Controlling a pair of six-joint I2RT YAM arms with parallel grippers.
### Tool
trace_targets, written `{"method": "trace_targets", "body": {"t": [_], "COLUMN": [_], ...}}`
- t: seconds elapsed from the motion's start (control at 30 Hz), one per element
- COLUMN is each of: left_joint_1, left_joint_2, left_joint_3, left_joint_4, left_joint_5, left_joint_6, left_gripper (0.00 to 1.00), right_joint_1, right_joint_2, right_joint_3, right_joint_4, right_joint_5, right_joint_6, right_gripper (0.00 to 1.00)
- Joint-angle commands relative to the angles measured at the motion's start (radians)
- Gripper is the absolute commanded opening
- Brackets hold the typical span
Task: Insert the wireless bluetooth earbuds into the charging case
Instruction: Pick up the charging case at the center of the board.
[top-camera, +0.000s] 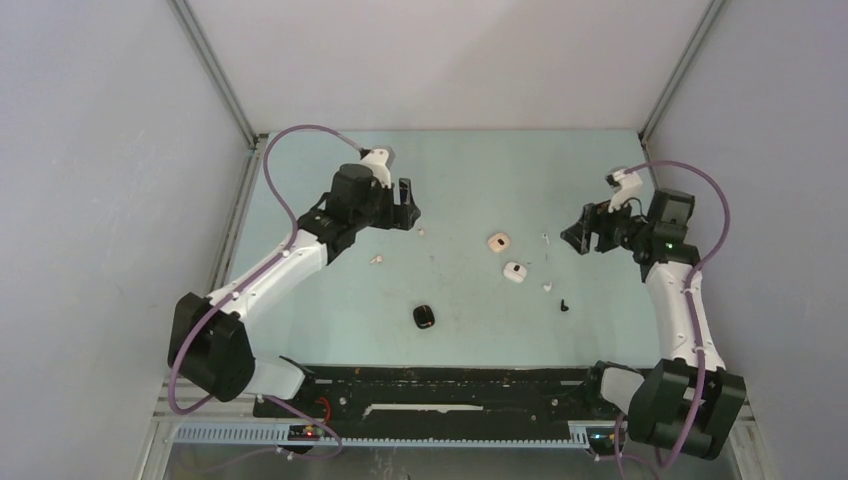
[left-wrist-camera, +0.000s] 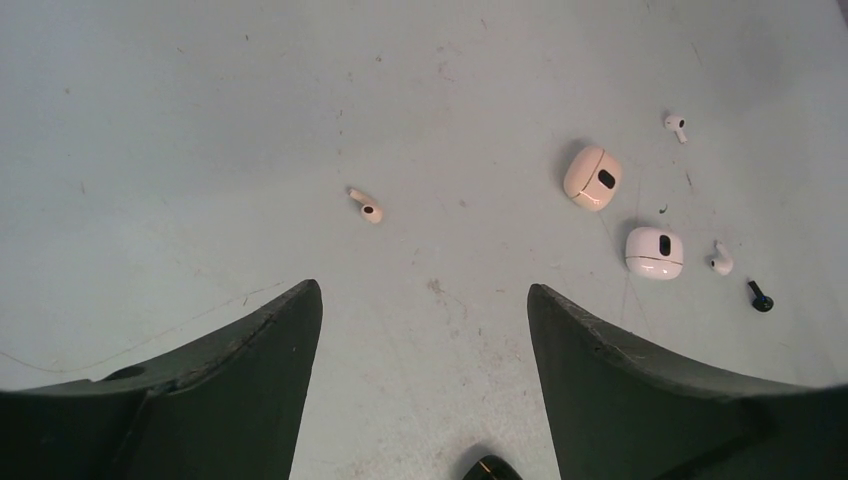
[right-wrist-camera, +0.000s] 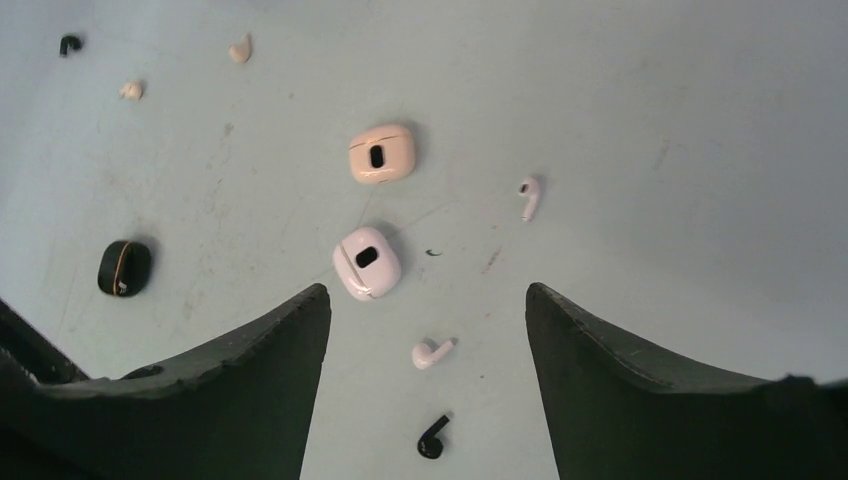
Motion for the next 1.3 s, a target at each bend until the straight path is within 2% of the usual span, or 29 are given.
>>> {"method": "trace_targets", "body": {"t": [0.0, 0.13, 0.27, 0.37, 0.43, 0.53, 0.6, 0.7, 0.87, 1.03, 1.27], "left_joint_1": [0.001, 0.001, 0.001, -0.001, -0.002, -0.002, -0.002, -0.002, -0.002, 0.000, 0.000], "left_joint_2": [-0.030, -0.048, -0.045, -0.046, -0.046, -0.044, -0.045, -0.052, -0.055, -0.037, -0.020], "left_joint_3": [0.032, 0.026, 0.026, 0.022, 0.033, 0.034, 0.031, 0.030, 0.027, 0.039, 0.050], "left_joint_4": [-0.034, -0.034, -0.035, -0.040, -0.047, -0.034, -0.034, -0.031, -0.032, -0.045, -0.064], "left_joint_5": [0.011, -0.006, -0.010, -0.002, 0.025, 0.086, 0.088, 0.091, 0.071, 0.057, 0.051], "left_joint_6": [0.000, -0.007, -0.014, -0.021, -0.037, -0.050, -0.054, -0.056, -0.051, -0.059, -0.057], "left_gripper": [0.81, 0.81, 0.81, 0.81, 0.81, 0.81, 0.81, 0.81, 0.81, 0.81, 0.81], "right_joint_1": [0.151, 0.303, 0.417, 0.446, 0.454, 0.475, 0.478, 0.485, 0.500, 0.517, 0.558], "right_joint_2": [0.010, 0.089, 0.186, 0.274, 0.363, 0.522, 0.601, 0.662, 0.724, 0.778, 0.900], "right_joint_3": [0.058, 0.103, 0.168, 0.239, 0.344, 0.537, 0.633, 0.655, 0.655, 0.668, 0.747], "right_joint_4": [-0.043, -0.067, -0.064, -0.082, -0.216, -0.478, -0.569, -0.550, -0.436, -0.418, -0.520], "right_joint_5": [0.122, 0.225, 0.275, 0.206, 0.097, 0.082, 0.089, 0.141, 0.221, 0.241, 0.351], "right_joint_6": [-0.102, -0.130, -0.220, -0.355, -0.506, -0.714, -0.837, -0.906, -0.922, -1.040, -1.148], "right_gripper": [0.72, 0.65, 0.64, 0.68, 0.71, 0.61, 0.60, 0.64, 0.75, 0.76, 0.72]}}
